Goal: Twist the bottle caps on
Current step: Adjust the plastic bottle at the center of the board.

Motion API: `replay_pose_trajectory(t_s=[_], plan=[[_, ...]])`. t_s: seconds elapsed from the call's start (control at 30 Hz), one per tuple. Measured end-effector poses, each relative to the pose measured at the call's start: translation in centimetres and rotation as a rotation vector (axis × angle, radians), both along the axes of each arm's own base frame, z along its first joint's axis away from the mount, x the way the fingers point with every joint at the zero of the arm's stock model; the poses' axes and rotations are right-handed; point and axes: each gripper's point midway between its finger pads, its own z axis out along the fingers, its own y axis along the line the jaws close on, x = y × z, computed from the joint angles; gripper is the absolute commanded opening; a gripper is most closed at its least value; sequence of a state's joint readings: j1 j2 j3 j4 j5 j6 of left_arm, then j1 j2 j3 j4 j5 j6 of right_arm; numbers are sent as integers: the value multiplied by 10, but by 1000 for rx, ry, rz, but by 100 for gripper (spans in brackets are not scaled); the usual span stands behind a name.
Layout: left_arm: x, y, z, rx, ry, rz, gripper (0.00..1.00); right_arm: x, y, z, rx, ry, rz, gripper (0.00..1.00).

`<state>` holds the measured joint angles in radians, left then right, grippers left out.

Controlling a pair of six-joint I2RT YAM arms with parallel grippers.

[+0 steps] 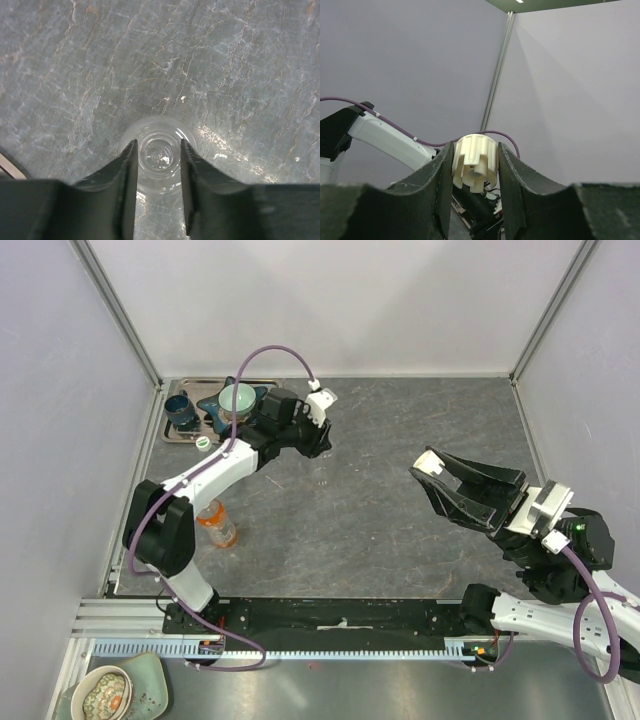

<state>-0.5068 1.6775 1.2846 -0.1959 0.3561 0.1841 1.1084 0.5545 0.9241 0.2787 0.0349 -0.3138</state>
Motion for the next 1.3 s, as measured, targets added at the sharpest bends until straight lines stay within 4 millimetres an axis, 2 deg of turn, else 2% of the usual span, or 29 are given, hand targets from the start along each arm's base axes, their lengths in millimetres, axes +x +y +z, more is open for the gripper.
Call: replay_pose_trajectory(t_s=[0.1, 0.27, 0.37, 0.4, 0.5, 0.6, 0.73, 0.9, 1.0, 1.07, 1.1, 1.13, 1.2, 1.3], plan=[[-5, -14, 2, 57, -71, -43, 19, 0, 1, -2, -2, 11, 6, 27], [-27, -53, -2, 225, -190, -168, 15, 1, 5, -5, -10, 34, 18, 26], [-44, -73, -9, 309, -202, -248, 11, 2, 8, -6, -24, 49, 22, 25], [-50, -80, -12, 331, -197, -276, 6, 2, 8, -5, -26, 54, 23, 25], [-67, -97, -26, 379, -144, -351, 2, 1, 4, 2, -14, 62, 26, 25], [-88, -109, -47, 421, -62, -426, 2, -1, 0, 9, 5, 63, 29, 25], [-125, -127, -71, 438, 67, -531, 2, -1, -5, 10, 14, 74, 24, 25], [-169, -145, -78, 398, 194, -616, 2, 3, -4, 5, 1, 96, 11, 25], [-181, -151, -87, 391, 241, -637, 2, 4, -4, 4, 2, 104, 6, 25], [-183, -149, -94, 401, 263, -638, 5, 4, -4, 4, 4, 107, 5, 25], [-183, -148, -97, 407, 272, -635, 18, 4, -5, 4, 5, 108, 5, 25], [-183, -147, -100, 412, 279, -633, 22, 5, -5, 4, 5, 109, 4, 25], [-184, -144, -104, 419, 286, -630, 29, 5, -5, 3, 5, 113, 2, 25], [-183, -140, -110, 439, 291, -620, 32, 5, -7, 3, 12, 120, -1, 25]])
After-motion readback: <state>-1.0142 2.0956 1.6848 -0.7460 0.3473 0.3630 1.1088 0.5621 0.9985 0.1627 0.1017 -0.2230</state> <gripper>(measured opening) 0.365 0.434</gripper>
